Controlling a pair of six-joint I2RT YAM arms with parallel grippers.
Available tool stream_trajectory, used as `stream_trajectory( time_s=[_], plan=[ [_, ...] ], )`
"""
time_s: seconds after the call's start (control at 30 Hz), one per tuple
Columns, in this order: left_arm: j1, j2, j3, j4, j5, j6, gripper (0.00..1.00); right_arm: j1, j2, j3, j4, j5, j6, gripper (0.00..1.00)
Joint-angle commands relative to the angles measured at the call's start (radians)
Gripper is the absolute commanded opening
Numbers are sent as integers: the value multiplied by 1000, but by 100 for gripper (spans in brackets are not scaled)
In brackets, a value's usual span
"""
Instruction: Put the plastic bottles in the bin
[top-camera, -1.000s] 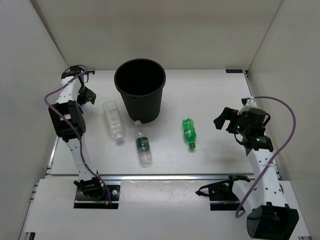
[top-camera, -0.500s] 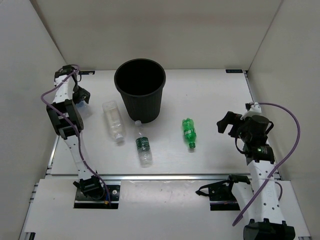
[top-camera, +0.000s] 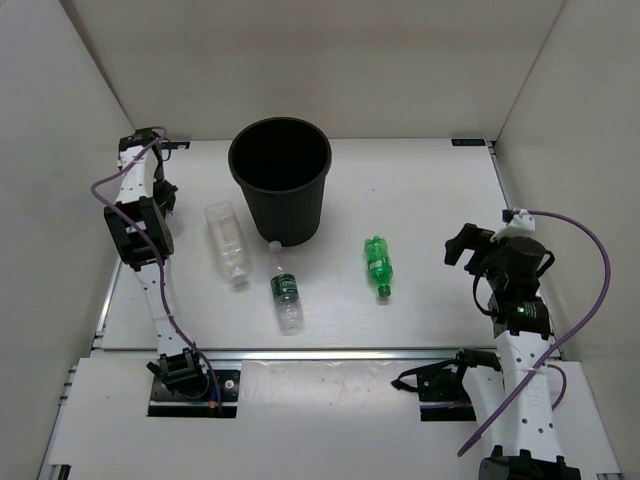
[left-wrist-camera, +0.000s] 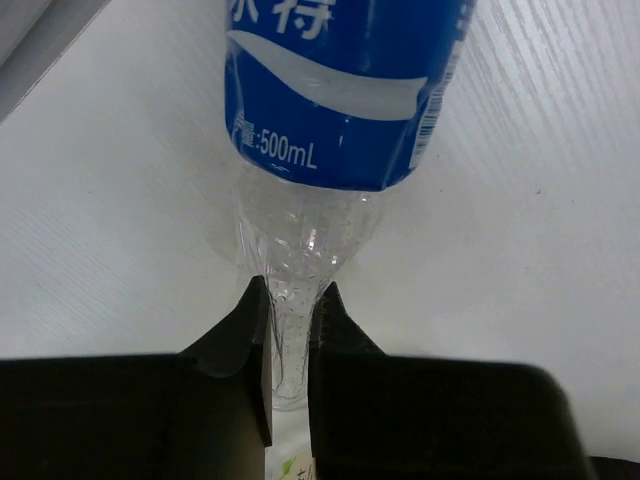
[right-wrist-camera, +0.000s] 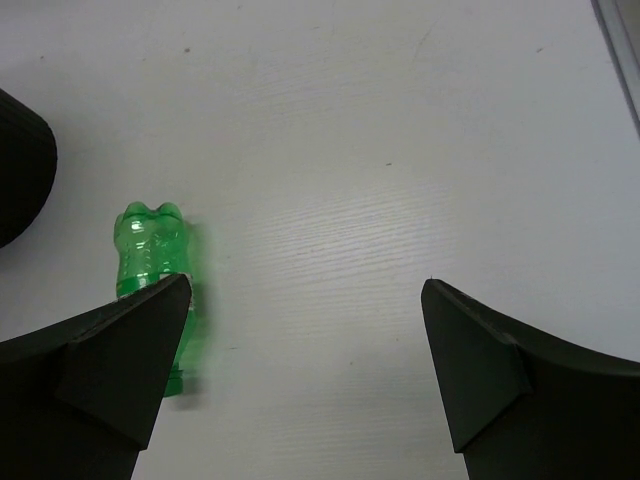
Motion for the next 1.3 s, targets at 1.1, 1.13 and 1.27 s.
stream_trajectory(
  time_s=[1.1, 1.13, 1.27],
  plan=[
    [-634, -726, -167, 564, -36, 211, 23, 204, 33, 13, 142, -49, 29, 99],
    [-635, -729, -184, 590, -23, 209, 23, 192, 36, 7, 152, -58, 21, 99],
    [-663, -723, -293, 644, 15, 208, 23, 169, 83, -7, 193, -87, 30, 99]
  ],
)
